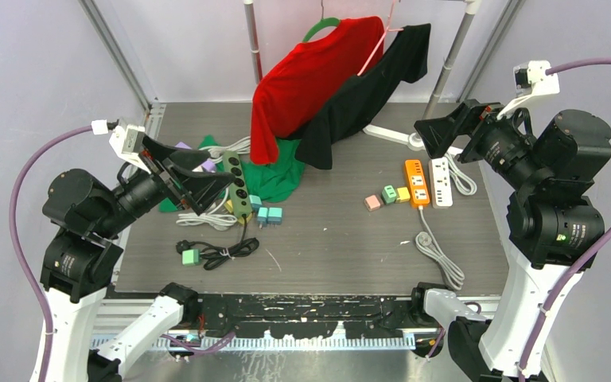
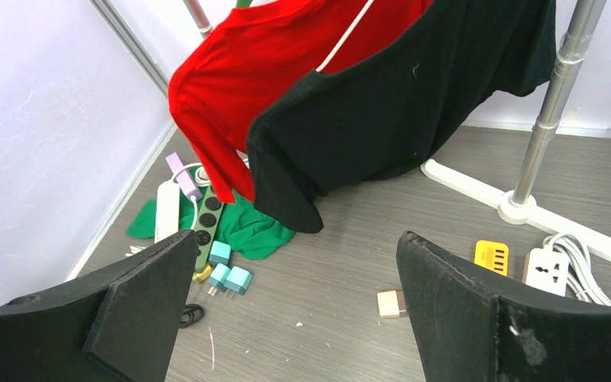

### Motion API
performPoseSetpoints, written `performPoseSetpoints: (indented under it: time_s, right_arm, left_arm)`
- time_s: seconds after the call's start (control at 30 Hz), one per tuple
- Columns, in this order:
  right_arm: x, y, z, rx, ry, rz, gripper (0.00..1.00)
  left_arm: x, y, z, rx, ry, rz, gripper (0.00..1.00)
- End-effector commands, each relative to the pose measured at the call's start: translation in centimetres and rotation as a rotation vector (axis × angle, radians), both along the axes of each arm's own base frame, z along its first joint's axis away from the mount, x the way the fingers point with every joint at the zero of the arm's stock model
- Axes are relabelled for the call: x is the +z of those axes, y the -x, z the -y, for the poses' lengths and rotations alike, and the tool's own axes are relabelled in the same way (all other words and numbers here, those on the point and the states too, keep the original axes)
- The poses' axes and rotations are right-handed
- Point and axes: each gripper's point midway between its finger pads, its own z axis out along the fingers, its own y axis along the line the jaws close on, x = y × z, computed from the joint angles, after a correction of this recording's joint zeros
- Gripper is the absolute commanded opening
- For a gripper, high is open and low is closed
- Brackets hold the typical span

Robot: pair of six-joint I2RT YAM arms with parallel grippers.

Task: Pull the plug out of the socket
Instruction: Reset both arms

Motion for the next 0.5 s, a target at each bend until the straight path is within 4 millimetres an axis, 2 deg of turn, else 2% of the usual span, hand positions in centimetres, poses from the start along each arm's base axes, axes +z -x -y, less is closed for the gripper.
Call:
performPoseSetpoints:
  time_s: [0.0,0.47]
  right_arm:
    - [1.33,0.08,0.36,-0.018,0.020,0.063,1.00]
    - [1.08,0.21,0.39,-0.019,0.028,0.061,1.00]
  left_arm:
    - [1.28,0.49,0.03,-0.016,0.013,0.062,0.99]
    - [0.99,0.42,0.15,-0.022,0.010,0.059,0.99]
